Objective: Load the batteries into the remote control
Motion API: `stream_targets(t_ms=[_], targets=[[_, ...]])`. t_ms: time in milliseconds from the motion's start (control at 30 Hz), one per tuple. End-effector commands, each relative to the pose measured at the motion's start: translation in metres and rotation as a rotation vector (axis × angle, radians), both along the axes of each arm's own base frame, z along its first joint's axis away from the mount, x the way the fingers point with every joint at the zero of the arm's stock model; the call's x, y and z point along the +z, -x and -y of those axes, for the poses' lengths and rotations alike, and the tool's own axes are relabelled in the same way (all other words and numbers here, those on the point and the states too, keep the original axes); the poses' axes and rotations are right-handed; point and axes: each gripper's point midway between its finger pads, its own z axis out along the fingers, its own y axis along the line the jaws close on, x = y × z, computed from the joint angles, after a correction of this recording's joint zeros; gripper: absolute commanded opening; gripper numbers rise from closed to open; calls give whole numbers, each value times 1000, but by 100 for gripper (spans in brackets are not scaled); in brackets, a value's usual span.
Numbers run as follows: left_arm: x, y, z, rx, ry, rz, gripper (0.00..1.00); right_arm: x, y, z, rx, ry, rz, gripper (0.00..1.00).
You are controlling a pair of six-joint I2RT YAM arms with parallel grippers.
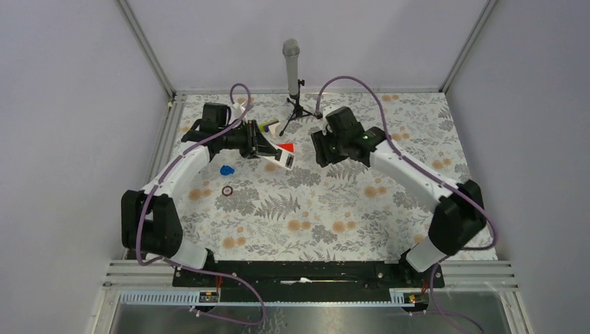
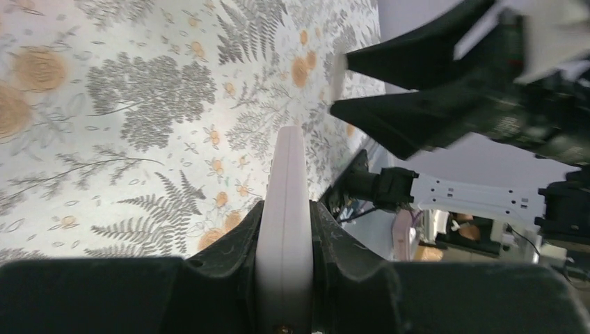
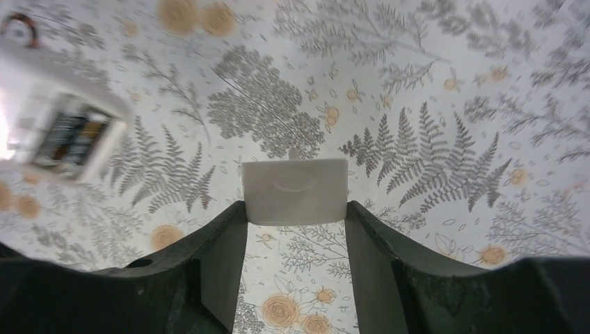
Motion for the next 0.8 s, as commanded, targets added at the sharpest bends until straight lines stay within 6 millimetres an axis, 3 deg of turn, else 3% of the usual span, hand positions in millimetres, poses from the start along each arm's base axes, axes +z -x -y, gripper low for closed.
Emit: stream_targets(t_ms=[0, 100, 300, 500, 767], targets=[[21, 9, 20, -150, 92, 6, 0, 41, 23, -2, 128, -82, 55, 44], [23, 15, 34, -226, 131, -20, 0, 62, 39, -5, 239, -131, 115, 43], [23, 39, 54, -353, 160, -29, 0, 87, 72, -20, 460, -139, 222, 42], [22, 53, 56, -382, 156, -4, 0, 96, 91, -31, 584, -131, 256, 43], [22, 57, 57, -385, 165, -31, 0, 92, 95, -40, 641, -87, 285, 43]])
